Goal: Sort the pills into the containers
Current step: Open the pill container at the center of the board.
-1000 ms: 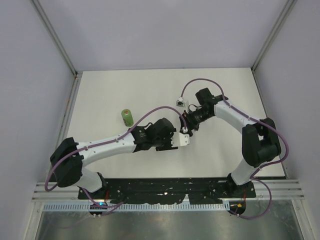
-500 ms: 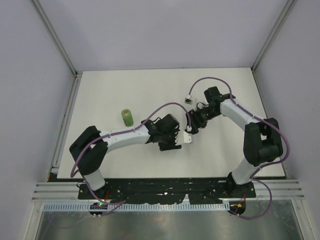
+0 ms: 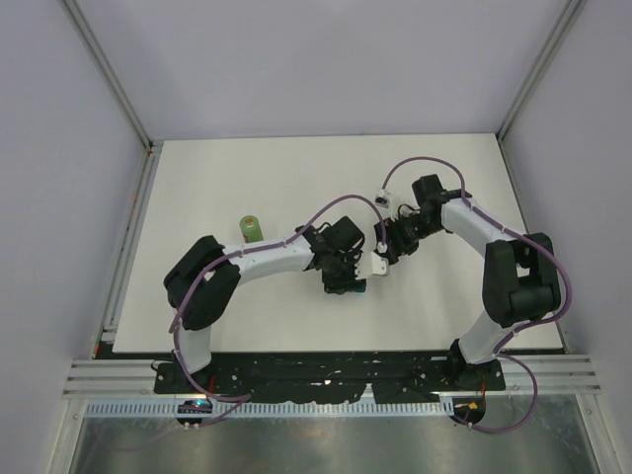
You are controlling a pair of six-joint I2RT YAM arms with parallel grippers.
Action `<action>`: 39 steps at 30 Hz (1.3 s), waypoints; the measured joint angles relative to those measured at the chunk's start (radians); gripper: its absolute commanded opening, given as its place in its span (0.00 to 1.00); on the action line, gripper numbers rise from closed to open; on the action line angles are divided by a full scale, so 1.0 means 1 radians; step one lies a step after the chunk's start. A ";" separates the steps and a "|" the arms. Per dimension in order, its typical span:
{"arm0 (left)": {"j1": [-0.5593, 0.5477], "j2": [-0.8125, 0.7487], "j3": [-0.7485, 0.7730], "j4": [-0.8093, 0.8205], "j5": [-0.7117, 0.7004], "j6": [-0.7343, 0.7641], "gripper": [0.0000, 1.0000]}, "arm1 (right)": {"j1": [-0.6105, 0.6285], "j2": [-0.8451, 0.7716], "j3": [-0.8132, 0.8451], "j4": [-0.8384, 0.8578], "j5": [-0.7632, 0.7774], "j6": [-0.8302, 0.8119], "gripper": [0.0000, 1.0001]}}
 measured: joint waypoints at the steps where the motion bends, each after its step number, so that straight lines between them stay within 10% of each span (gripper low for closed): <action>1: 0.000 0.007 0.006 -0.004 0.002 0.000 0.16 | 0.000 0.000 -0.002 0.005 0.000 0.002 0.82; 11: 0.008 0.029 0.020 -0.022 0.008 0.000 0.35 | 0.019 0.002 -0.036 0.073 0.009 0.055 0.81; 19: 0.015 0.034 0.019 -0.056 0.006 -0.002 0.11 | 0.055 0.049 -0.036 0.121 0.014 0.089 0.82; 39: 0.020 -0.106 -0.063 0.018 0.006 -0.010 0.00 | 0.127 0.205 0.041 0.121 -0.140 0.104 0.84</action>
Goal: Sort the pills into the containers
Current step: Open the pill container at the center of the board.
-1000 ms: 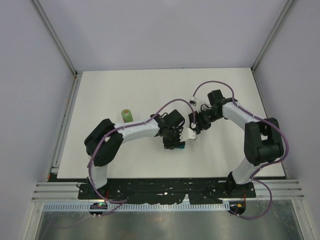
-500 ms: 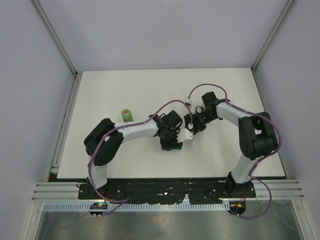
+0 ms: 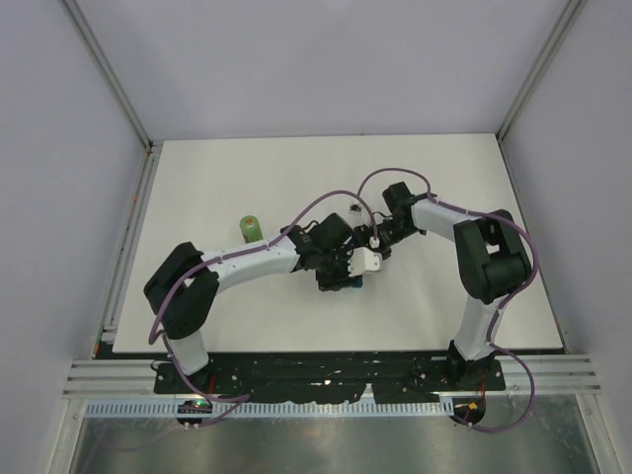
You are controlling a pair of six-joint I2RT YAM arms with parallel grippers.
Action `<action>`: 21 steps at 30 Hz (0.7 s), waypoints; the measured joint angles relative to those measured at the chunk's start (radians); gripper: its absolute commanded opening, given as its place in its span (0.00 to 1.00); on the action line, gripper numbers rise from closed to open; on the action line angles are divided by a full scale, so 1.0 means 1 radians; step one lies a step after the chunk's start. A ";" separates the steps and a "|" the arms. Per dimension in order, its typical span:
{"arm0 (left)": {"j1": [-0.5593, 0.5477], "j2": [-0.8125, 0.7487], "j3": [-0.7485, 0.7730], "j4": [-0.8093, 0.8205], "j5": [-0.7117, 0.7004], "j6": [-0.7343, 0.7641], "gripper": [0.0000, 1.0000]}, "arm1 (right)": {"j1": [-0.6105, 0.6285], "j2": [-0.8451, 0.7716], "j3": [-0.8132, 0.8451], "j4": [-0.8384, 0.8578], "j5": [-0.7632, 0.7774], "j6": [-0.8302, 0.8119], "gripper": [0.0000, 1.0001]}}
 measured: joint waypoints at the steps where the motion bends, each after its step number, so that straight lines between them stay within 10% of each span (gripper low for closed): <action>1: 0.000 -0.002 0.000 0.003 0.000 -0.001 0.00 | 0.003 0.001 0.003 -0.003 -0.009 0.000 0.84; 21: 0.000 -0.004 0.000 0.018 -0.008 -0.020 0.00 | 0.053 0.051 0.019 -0.027 -0.116 -0.018 0.66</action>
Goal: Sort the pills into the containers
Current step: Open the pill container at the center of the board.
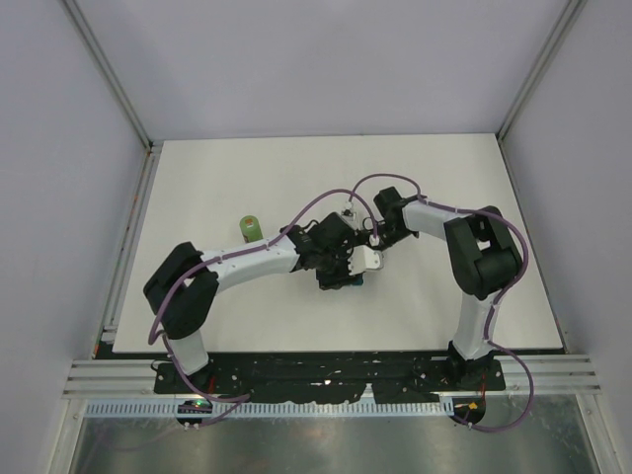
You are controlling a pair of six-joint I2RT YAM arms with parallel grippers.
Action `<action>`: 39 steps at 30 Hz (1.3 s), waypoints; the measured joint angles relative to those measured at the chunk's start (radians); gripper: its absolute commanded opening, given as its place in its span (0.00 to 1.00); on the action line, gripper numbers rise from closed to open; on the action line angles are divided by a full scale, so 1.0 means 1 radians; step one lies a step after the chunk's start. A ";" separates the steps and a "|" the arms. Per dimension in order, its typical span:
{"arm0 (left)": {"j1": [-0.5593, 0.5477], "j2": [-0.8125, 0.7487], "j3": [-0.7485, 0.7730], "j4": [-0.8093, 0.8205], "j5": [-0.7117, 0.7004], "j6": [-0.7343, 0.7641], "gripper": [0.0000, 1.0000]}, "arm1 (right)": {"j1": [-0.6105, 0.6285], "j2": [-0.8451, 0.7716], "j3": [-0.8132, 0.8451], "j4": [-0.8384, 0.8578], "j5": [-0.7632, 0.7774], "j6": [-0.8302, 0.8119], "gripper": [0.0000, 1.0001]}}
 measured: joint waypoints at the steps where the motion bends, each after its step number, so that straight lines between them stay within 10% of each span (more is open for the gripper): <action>1: 0.000 -0.001 0.000 0.000 -0.002 0.000 0.00 | 0.001 0.001 0.000 -0.003 -0.003 -0.003 0.64; 19: -0.003 -0.009 -0.011 0.003 -0.045 -0.013 0.01 | 0.006 0.029 0.017 -0.036 -0.061 -0.023 0.22; 30: -0.006 -0.012 -0.014 0.013 -0.046 -0.025 0.34 | -0.005 0.035 0.027 -0.071 -0.074 -0.053 0.09; 39: -0.011 -0.040 -0.014 0.007 -0.044 -0.008 0.40 | -0.017 0.035 0.046 -0.142 -0.104 -0.124 0.06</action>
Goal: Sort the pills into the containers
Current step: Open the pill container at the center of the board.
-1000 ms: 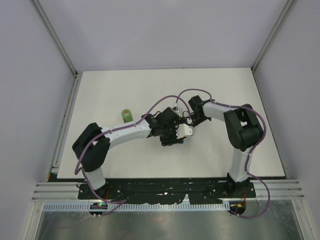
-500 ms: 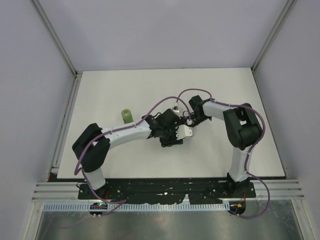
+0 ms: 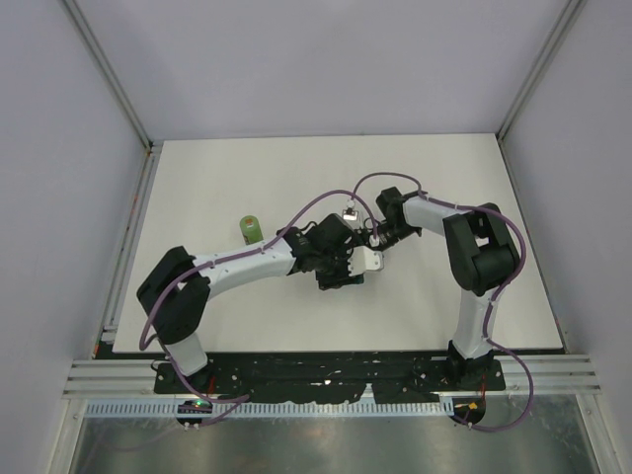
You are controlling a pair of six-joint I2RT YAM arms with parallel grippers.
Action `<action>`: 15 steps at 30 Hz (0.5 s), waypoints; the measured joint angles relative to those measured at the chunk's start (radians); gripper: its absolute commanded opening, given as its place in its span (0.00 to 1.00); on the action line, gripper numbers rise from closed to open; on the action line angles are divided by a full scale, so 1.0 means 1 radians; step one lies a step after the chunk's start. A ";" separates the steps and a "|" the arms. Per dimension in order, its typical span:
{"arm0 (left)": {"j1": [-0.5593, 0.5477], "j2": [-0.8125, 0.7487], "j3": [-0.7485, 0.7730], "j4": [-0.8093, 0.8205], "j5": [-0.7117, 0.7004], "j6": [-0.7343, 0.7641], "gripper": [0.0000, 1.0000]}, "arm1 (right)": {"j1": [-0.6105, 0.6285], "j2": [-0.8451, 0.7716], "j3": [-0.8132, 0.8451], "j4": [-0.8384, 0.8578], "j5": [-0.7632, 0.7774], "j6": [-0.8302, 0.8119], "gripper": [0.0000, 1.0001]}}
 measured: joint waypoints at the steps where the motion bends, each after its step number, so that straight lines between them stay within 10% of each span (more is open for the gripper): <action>1: 0.000 -0.004 0.000 -0.002 0.002 0.003 0.40 | 0.000 0.000 0.002 -0.007 -0.006 -0.007 0.06; 15: 0.002 -0.029 0.023 -0.057 0.038 0.035 0.55 | 0.000 0.000 0.010 -0.072 -0.030 -0.065 0.06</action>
